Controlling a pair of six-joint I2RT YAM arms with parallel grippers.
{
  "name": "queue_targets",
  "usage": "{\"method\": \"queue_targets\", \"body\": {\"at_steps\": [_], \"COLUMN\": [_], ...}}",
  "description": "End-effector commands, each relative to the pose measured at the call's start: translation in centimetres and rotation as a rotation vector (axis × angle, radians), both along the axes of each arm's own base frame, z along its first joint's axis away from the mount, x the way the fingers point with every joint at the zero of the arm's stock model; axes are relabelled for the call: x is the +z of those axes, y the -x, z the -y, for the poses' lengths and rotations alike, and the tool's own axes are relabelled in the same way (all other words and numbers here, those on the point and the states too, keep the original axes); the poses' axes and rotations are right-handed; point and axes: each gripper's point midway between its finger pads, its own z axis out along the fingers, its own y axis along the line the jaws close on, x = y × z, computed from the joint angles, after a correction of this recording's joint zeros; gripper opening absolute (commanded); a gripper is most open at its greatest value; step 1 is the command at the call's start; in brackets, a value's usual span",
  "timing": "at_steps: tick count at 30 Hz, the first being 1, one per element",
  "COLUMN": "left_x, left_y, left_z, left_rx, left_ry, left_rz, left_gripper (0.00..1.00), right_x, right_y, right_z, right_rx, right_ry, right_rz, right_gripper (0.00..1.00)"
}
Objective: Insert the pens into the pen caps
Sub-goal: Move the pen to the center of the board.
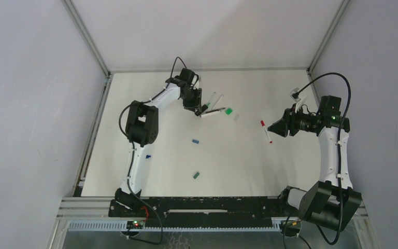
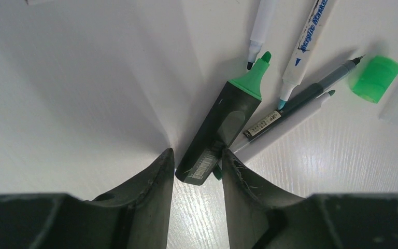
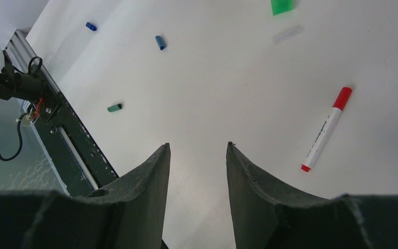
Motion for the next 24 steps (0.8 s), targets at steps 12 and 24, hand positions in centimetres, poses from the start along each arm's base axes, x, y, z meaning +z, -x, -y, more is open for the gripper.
{"method": "queue_targets", "body": {"at_steps": [12,24], "left_x": [1.4,1.8], "left_y": [-0.4,1.6], "left_z": [0.6,-0.7], "left_rx": [-0.008,-0.055], "left_ry": [-0.007,-0.091], "left_rz": [0.023,0.017], "left_gripper": [0.37,0.33], "right_x": [0.6,0.5], "right_y": [-0.2,-0.1], "right_z": [0.1,0.2], "right_rx": [-0.001,-0.005], "right_ry": [-0.016,-0.021], "right_rz": [0.029,0.032], "right_gripper": [0.51,0.51]}}
